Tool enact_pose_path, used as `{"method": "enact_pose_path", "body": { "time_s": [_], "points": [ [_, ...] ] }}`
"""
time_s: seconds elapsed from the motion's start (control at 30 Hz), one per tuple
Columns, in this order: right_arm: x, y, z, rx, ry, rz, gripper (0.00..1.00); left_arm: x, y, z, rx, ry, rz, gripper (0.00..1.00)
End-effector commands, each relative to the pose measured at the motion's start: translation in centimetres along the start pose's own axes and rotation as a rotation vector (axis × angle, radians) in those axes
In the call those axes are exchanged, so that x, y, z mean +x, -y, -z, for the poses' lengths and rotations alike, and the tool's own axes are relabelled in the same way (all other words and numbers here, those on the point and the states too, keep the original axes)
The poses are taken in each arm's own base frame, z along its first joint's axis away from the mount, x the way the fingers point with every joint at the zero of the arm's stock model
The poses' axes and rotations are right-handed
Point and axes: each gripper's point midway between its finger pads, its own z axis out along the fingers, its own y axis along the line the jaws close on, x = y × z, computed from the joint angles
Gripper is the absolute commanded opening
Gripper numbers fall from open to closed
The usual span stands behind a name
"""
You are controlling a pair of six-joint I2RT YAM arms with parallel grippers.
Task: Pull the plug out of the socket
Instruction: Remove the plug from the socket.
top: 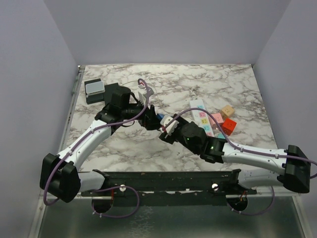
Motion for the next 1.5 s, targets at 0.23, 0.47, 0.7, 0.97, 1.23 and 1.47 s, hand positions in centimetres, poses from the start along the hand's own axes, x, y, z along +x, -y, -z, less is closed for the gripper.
{"method": "enact_pose_path", "body": {
  "time_s": [0.23, 0.47, 0.7, 0.97, 1.23, 1.47],
  "points": [
    [2.7, -0.7, 2.6, -0.01, -0.043, -0.203, 0.01, -5.0, -1.8, 2.9, -0.172, 0.174, -0.147, 0.9],
    [3.3, -1.0, 2.5, -0.01, -0.049, -0.23, 0.01, -5.5, -1.2, 3.0, -0.151, 0.209, -0.152, 0.95],
    [3.9, 1.3, 1.9, 0.082, -0.045, -0.547, 0.01, -6.0, -0.7, 4.6, -0.206, 0.322, -0.218, 0.95],
    [-0.5, 3.8, 1.7, 0.064, 0.09, -0.881, 0.01, -6.1, 0.9, 4.5, -0.122, 0.404, -0.212, 0.95],
    [-5.5, 5.3, 3.7, 0.002, 0.29, -0.978, 0.01, -5.8, 0.6, 4.0, -0.113, 0.388, -0.177, 0.95],
    [-6.8, 5.3, 4.3, -0.043, 0.325, -0.963, 0.01, -4.8, 2.2, 2.5, -0.01, 0.326, -0.168, 0.96]
  ]
}}
